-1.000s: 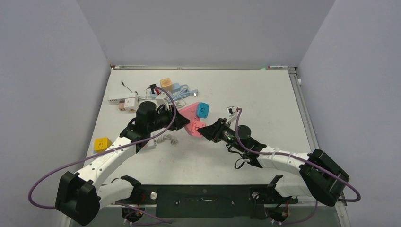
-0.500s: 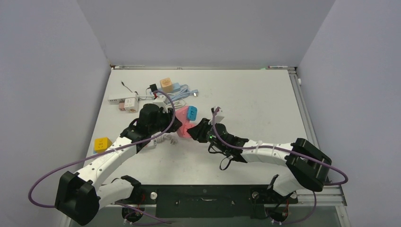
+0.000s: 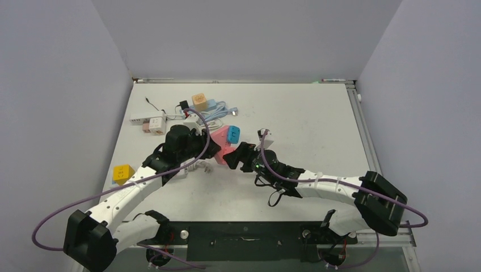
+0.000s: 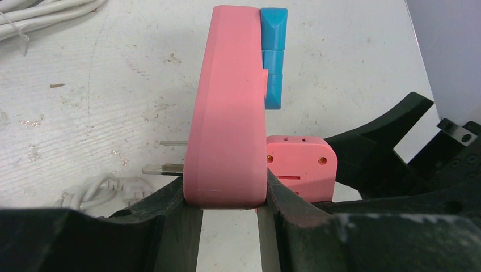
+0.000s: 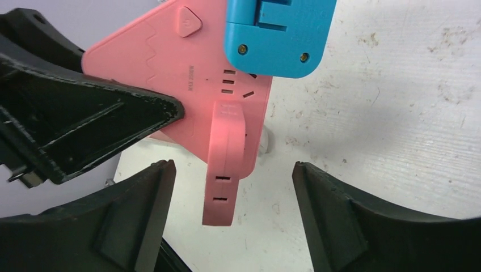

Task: Pull the plug off the socket
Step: Remove the plug from the socket.

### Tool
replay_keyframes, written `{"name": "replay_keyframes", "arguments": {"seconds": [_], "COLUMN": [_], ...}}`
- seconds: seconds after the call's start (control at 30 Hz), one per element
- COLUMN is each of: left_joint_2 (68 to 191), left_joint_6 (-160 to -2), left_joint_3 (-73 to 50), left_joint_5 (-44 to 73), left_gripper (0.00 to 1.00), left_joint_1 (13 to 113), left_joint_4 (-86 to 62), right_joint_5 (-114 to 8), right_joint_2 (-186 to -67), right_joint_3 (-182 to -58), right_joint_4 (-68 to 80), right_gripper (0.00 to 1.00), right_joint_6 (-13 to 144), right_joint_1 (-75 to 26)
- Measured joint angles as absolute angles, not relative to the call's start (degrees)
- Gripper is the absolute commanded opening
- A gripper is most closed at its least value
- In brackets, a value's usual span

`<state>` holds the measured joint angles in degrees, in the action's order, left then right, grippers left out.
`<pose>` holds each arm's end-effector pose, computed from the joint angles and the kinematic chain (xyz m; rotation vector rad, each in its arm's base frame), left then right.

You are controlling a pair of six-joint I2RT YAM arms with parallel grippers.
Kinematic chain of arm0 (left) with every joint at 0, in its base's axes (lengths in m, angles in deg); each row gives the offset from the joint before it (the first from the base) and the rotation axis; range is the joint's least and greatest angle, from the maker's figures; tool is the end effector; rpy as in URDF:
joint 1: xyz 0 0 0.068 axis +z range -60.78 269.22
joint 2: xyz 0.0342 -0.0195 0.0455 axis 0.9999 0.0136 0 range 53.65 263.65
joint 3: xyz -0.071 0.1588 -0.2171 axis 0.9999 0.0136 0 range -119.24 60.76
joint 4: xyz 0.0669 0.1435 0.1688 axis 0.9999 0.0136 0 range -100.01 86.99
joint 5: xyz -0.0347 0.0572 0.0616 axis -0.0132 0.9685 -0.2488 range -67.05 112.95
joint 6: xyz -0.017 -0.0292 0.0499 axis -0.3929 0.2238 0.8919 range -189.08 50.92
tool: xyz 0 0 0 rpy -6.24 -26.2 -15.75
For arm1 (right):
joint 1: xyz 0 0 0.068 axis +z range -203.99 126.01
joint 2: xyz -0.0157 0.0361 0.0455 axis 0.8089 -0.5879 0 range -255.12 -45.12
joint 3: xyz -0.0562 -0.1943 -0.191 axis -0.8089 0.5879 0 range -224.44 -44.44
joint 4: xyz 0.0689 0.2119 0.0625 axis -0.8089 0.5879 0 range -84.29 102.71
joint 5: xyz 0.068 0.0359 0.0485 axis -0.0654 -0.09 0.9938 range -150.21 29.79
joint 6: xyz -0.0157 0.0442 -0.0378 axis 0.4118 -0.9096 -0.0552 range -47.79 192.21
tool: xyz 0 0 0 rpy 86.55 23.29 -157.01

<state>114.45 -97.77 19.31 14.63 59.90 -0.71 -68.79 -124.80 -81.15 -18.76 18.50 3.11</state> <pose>0.1823 -0.1098 0.2784 0.1048 2.1546 -0.7570 0.1577 0.2316 0.2402 0.0506 2.0683 1.1364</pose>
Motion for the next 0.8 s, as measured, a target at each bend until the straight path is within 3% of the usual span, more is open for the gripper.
{"name": "replay_keyframes", "arguments": {"seconds": [0.13, 0.33, 0.67, 0.8], "left_joint_2": [114.07, 113.27, 111.36, 111.54], "left_joint_6": [-98.14, -98.4, -98.4, -98.38], "left_joint_3": [19.31, 19.31, 19.31, 19.33], "left_joint_5": [14.32, 14.19, 14.41, 14.37], "left_gripper": [0.0, 0.0, 0.0, 0.0], "left_joint_1": [59.9, 59.9, 59.9, 59.9], "left_joint_4": [-1.02, -1.17, -1.82, -2.06], "right_joint_5": [-69.01, -69.25, -67.79, -66.85], "right_joint_2": [-120.34, -115.18, -118.86, -120.58], "right_joint_3": [-81.0, -80.28, -80.61, -81.55], "right_joint_4": [-16.68, -14.02, -12.95, -13.01], "right_gripper": [0.82, 0.73, 0.67, 0.59], "right_joint_6": [20.64, 20.75, 20.32, 20.25], "right_joint_1": [3.11, 3.04, 3.04, 3.04]}}
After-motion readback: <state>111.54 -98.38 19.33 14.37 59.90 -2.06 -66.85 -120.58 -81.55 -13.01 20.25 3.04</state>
